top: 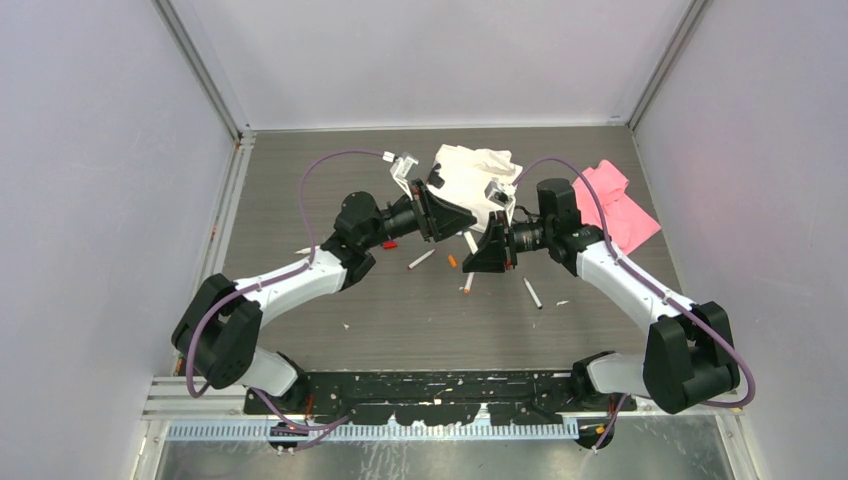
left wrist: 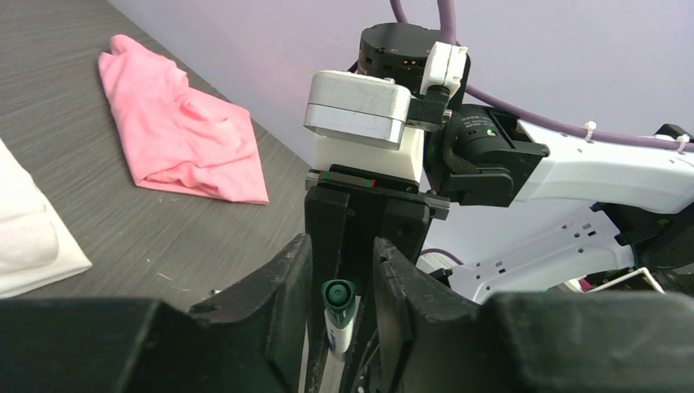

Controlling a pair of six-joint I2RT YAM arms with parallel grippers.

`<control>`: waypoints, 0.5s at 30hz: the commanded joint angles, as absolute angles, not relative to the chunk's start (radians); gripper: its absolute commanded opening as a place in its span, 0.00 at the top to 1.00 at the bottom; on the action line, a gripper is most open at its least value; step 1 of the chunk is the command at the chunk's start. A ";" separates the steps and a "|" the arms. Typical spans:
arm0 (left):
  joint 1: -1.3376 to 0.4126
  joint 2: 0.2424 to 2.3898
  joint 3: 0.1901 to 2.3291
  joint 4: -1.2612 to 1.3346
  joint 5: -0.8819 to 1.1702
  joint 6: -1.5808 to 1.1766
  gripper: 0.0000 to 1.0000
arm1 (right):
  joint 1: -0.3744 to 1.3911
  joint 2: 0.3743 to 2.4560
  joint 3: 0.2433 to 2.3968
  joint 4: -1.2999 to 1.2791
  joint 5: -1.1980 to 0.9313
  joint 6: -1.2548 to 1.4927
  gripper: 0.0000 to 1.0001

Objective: Insert the pens into the pen caps
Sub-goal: Press the pen cap onto the pen.

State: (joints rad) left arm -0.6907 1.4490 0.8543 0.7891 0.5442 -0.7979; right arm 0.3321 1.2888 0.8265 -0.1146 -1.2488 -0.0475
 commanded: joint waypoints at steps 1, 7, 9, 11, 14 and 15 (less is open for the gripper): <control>-0.685 1.432 0.853 0.857 0.579 -0.813 0.68 | 0.338 1.276 0.867 -0.115 -1.261 -0.069 0.99; -0.686 1.440 0.830 0.877 0.599 -0.839 0.79 | 0.338 1.279 0.869 -0.117 -1.256 -0.068 0.99; -0.686 1.442 0.820 0.888 0.601 -0.849 0.82 | 0.338 1.281 0.870 -0.117 -1.254 -0.067 0.99; -0.687 1.442 0.811 0.891 0.599 -0.856 0.81 | 0.338 1.284 0.870 -0.117 -1.253 -0.066 0.99; -0.687 1.447 0.803 0.899 0.597 -0.873 0.78 | 0.338 1.285 0.870 -0.117 -1.251 -0.064 0.99; -0.687 1.449 0.801 0.906 0.596 -0.880 0.77 | 0.338 1.284 0.870 -0.117 -1.249 -0.064 0.99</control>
State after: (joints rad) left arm -0.6849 1.4490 0.8162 0.8413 0.5671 -0.8509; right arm 0.3370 1.2892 0.8268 -0.1448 -1.2480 -0.0525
